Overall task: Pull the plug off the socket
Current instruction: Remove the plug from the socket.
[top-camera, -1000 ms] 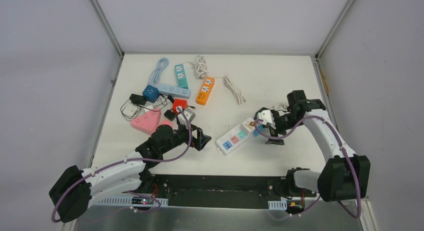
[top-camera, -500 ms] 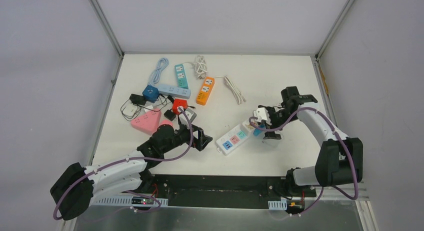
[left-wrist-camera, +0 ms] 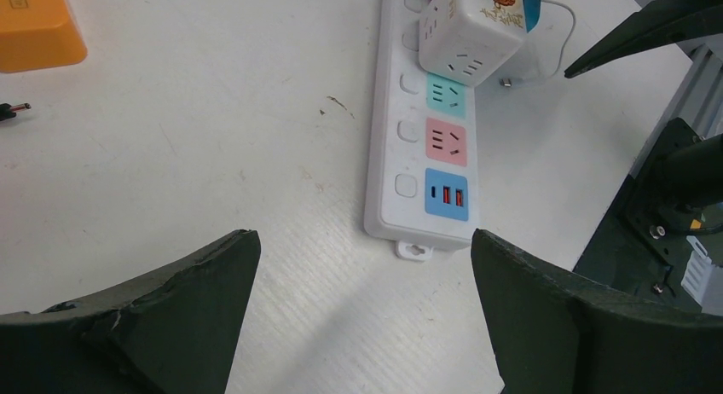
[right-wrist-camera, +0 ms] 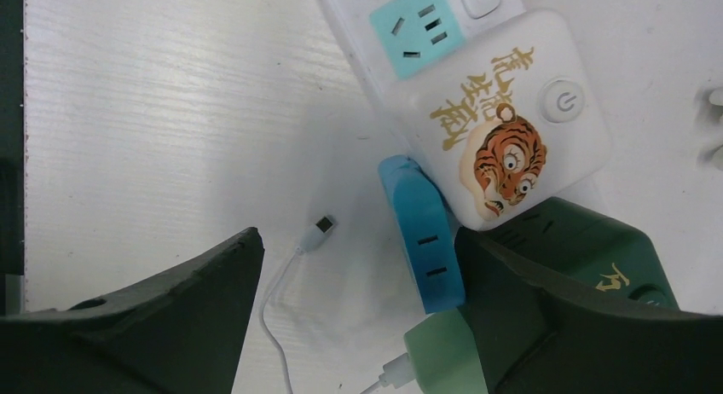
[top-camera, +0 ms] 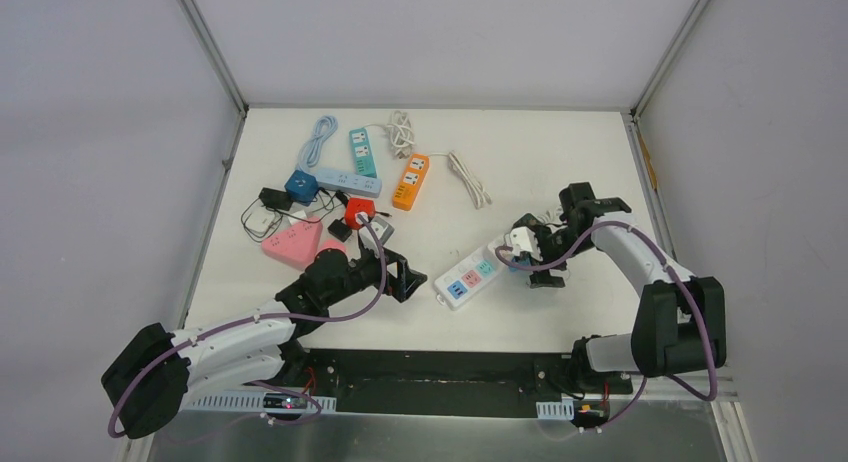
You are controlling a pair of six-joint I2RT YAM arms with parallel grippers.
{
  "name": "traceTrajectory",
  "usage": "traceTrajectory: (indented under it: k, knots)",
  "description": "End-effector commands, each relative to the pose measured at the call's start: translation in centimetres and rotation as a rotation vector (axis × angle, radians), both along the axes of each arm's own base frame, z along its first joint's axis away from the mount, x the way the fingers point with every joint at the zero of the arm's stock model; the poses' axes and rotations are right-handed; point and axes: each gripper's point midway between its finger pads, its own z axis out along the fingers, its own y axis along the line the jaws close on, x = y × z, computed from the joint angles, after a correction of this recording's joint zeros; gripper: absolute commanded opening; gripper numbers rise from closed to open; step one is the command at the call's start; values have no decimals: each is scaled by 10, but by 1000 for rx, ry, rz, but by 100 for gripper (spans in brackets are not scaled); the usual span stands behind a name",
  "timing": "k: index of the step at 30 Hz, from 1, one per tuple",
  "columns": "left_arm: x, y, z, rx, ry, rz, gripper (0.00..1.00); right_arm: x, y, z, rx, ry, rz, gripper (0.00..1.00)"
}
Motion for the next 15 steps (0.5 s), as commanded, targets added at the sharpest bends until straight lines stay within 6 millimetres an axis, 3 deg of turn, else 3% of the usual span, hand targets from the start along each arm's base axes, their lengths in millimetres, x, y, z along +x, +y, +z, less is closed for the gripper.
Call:
traceTrajectory:
  k: [1,15]
  knots:
    - [-4,-6,12,-46,-27,-28,98,-4,-1,8,-1,-46,20,85]
    - [-7,-12,13,-72,-24,-59,97,-3,-4,10,-23,-3,-131,53]
